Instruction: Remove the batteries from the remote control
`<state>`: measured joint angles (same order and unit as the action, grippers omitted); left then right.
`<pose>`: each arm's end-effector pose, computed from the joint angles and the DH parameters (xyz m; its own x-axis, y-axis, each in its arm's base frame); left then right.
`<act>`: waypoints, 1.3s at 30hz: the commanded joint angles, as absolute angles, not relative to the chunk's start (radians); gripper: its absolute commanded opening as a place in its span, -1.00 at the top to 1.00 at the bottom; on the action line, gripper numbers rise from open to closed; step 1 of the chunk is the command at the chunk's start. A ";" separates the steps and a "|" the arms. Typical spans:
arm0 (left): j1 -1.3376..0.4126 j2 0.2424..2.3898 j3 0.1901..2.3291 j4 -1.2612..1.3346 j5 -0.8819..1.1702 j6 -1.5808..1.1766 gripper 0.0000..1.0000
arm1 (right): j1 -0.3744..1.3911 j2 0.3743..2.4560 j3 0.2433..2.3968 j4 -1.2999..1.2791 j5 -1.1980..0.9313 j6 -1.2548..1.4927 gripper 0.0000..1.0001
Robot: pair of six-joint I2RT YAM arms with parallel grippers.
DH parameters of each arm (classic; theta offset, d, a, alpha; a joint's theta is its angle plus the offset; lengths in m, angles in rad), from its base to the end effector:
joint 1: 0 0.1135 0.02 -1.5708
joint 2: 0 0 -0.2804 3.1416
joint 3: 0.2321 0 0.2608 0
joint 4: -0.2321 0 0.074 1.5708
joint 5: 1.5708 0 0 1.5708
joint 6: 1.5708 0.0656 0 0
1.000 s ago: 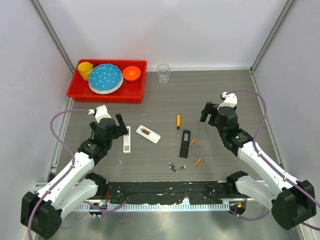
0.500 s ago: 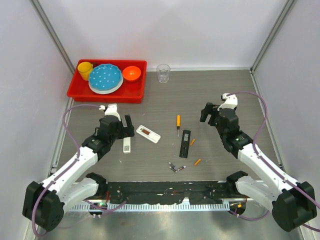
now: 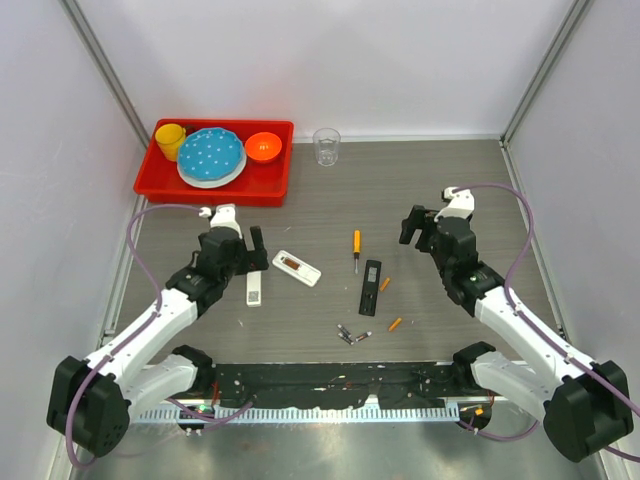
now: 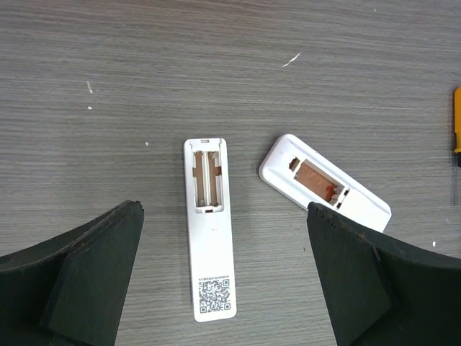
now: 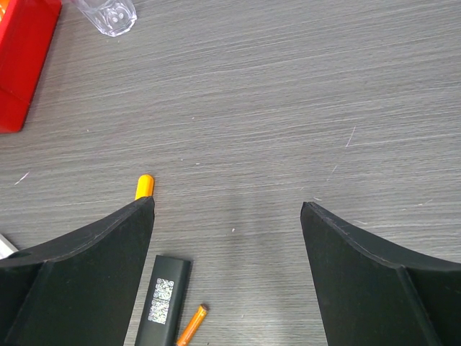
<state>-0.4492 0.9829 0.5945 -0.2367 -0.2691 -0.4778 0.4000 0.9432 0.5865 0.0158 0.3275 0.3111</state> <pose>0.2178 -0.0856 0.2259 -0.5713 -0.2167 -0.7916 -0.0431 0.9711 -0.2347 0.2315 0.0750 0.2625 -0.3205 0.1792 -0.9301 0.0091 0.9825 0.1861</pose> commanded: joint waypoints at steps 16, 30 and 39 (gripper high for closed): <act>-0.445 0.939 0.646 -0.187 -0.434 -0.414 -0.99 | 0.402 0.951 0.552 0.097 0.318 0.298 -0.77; -0.443 0.899 0.597 -0.163 -0.456 -0.399 -0.99 | 0.402 0.948 0.519 0.103 0.322 0.298 -0.77; -0.445 0.881 0.577 -0.141 -0.462 -0.384 -0.99 | 0.402 0.948 0.515 0.113 0.327 0.288 -0.77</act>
